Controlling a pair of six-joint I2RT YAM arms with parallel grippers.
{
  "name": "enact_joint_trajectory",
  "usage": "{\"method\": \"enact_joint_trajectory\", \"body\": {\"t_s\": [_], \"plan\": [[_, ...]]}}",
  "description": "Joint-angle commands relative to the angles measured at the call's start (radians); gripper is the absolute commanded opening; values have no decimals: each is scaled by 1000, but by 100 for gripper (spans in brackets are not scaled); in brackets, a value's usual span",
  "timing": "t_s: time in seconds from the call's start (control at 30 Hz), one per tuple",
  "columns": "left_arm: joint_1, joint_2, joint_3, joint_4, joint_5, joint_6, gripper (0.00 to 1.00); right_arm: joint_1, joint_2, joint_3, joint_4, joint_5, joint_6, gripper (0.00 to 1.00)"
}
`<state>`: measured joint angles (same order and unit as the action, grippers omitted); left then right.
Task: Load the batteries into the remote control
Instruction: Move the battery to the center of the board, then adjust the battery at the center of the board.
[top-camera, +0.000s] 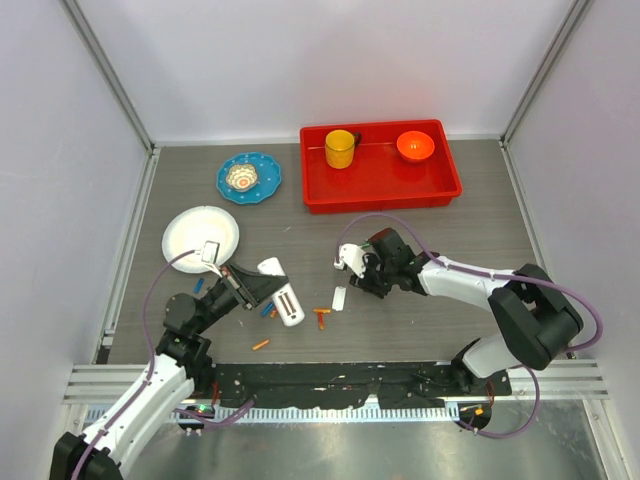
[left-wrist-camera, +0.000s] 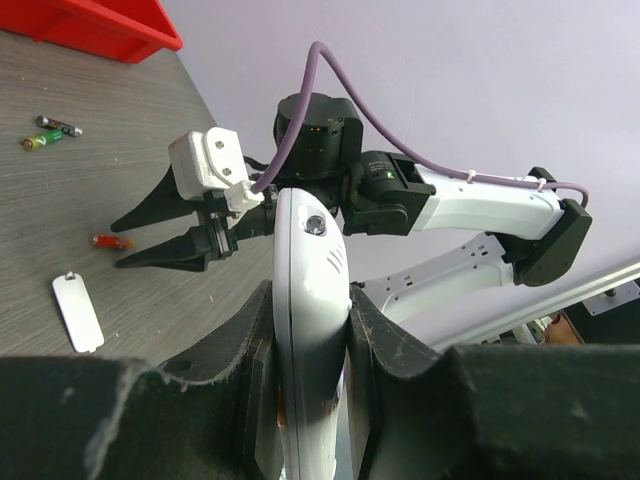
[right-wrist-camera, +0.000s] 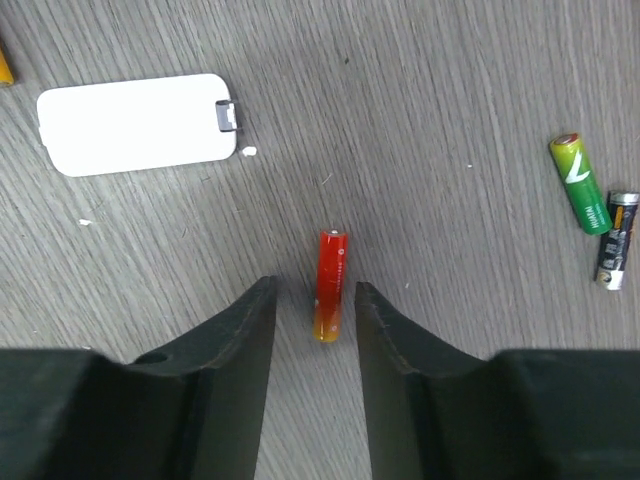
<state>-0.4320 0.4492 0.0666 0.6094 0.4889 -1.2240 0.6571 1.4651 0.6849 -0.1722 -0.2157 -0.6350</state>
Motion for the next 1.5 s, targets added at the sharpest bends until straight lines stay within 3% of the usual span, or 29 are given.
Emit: {"method": "enact_joint_trajectory", "body": {"t_s": [0.0, 0.1, 0.27, 0.33, 0.4, 0.5, 0.53, 0.57, 0.67, 0.7, 0.77, 0.83, 0.9, 0.93, 0.97, 1.03, 1.1, 1.2, 1.47], "plan": [[-4, -9, -4, 27, -10, 0, 0, -4, -22, 22, 31, 4, 44, 53], [-2, -9, -5, 27, -9, 0, 0, -1, -32, 47, 8, 7, 58, 65], [-4, -7, -5, 27, -12, 0, 0, -2, -126, 105, 20, 4, 152, 75], [-4, -6, -4, 27, -15, 0, 0, 1, -170, 108, 66, 18, 237, 76], [-4, -4, -4, 26, -21, -2, 0, 1, -221, 105, 144, 71, 312, 84], [-4, 3, -10, 21, -38, -5, 0, -2, -230, 103, 240, 283, 651, 91], [-4, 3, -11, 23, -41, -5, 0, -13, -217, 140, 218, 315, 871, 97], [-2, 3, -13, 23, -45, -6, 0, -20, -191, 162, 144, 299, 950, 100], [-4, 17, -14, 23, -59, -9, 0, -34, -45, 320, -16, 174, 1096, 100], [-4, 22, -14, 24, -64, -11, 0, -34, -20, 327, 2, 130, 1145, 100], [-4, 37, -14, 27, -61, -11, 0, -4, -49, 266, 133, 183, 1275, 100], [-4, 54, -11, 30, -52, -11, 0, 4, -72, 257, 110, 359, 1357, 100], [-5, 62, -11, 38, -50, -11, 0, 53, -52, 300, -53, 505, 1402, 97], [-4, 68, -11, 41, -47, -9, 0, 93, -29, 362, -128, 797, 1410, 97], [-4, 69, -11, 46, -46, -8, 0, 139, -13, 396, -277, 916, 1423, 99], [-4, 75, -8, 47, -42, -3, 0, 190, 18, 456, -401, 1106, 1521, 100], [-5, 83, -8, 47, -44, -2, 0, 174, 34, 452, -461, 1112, 1602, 100], [-4, 95, -11, 47, -47, 1, 0, 139, 18, 397, -395, 937, 1603, 100], [-4, 115, -14, 61, -55, 0, 0, 131, 6, 286, -346, 849, 1718, 87]]}}
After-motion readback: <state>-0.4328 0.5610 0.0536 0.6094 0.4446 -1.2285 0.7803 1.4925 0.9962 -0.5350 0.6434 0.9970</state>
